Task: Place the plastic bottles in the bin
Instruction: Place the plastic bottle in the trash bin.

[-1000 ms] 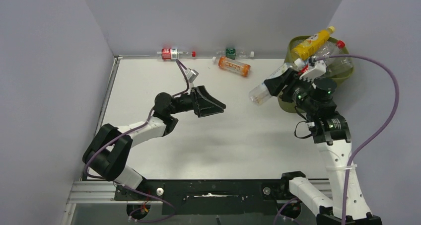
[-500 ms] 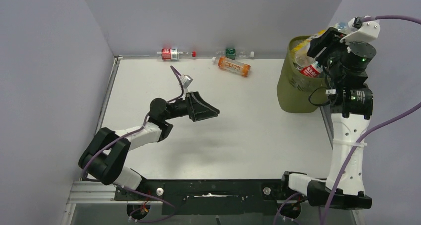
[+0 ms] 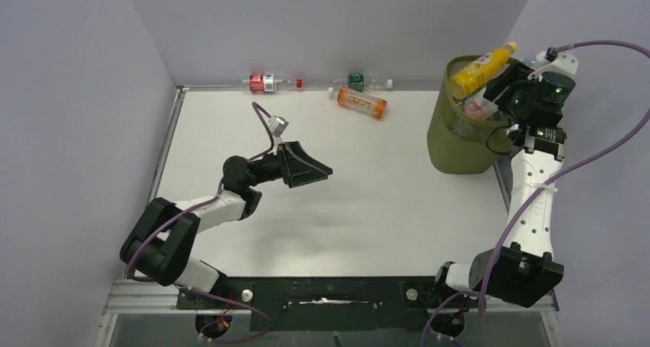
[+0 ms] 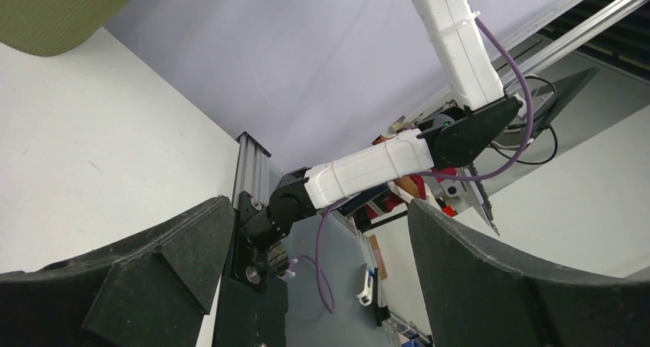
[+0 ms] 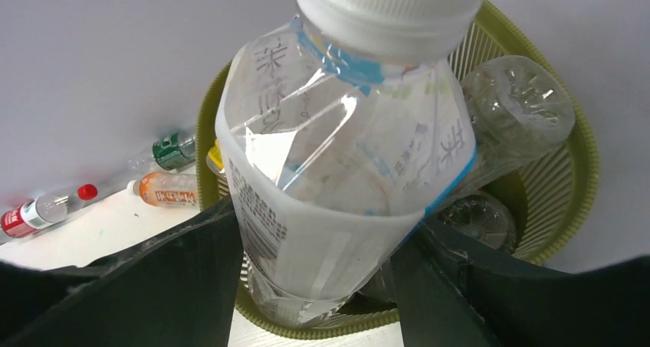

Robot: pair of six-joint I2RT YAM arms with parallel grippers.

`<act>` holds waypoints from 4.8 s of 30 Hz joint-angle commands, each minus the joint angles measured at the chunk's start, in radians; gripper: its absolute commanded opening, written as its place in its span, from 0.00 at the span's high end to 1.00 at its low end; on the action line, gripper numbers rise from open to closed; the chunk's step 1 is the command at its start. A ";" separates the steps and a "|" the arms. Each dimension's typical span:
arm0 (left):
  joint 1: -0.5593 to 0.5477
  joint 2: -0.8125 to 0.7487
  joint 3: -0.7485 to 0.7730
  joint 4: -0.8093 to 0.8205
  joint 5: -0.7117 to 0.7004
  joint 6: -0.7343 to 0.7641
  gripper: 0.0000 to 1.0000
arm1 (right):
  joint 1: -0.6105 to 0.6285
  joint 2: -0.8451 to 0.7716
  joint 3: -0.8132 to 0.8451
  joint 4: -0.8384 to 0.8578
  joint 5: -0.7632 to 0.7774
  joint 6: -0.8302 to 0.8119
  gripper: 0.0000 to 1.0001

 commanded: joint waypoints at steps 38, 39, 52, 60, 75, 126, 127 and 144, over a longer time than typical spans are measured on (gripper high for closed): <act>0.004 0.106 0.025 0.137 -0.022 -0.039 0.15 | 0.068 0.094 -0.097 0.120 0.004 0.102 0.16; 0.004 0.107 0.025 0.135 -0.022 -0.037 0.15 | 0.067 0.079 -0.098 0.111 0.006 0.099 0.14; -0.006 0.112 0.036 0.124 -0.034 -0.031 0.15 | 0.066 -0.033 -0.065 -0.028 0.000 0.059 0.14; -0.019 0.094 0.027 0.102 -0.045 -0.011 0.15 | 0.068 -0.037 -0.120 -0.010 -0.041 0.064 0.57; -0.020 0.075 0.027 0.091 -0.044 -0.008 0.15 | 0.111 0.089 -0.122 0.020 -0.084 0.077 0.67; -0.025 0.247 0.332 -0.360 -0.160 0.196 0.15 | 0.049 -0.134 0.119 -0.255 -0.092 0.059 0.02; -0.023 0.277 0.375 -0.411 -0.175 0.217 0.15 | 0.049 -0.147 0.112 -0.256 -0.107 0.065 0.02; 0.019 0.900 1.303 -1.104 -0.603 0.547 0.15 | 0.168 -0.259 0.008 -0.283 -0.211 0.087 0.02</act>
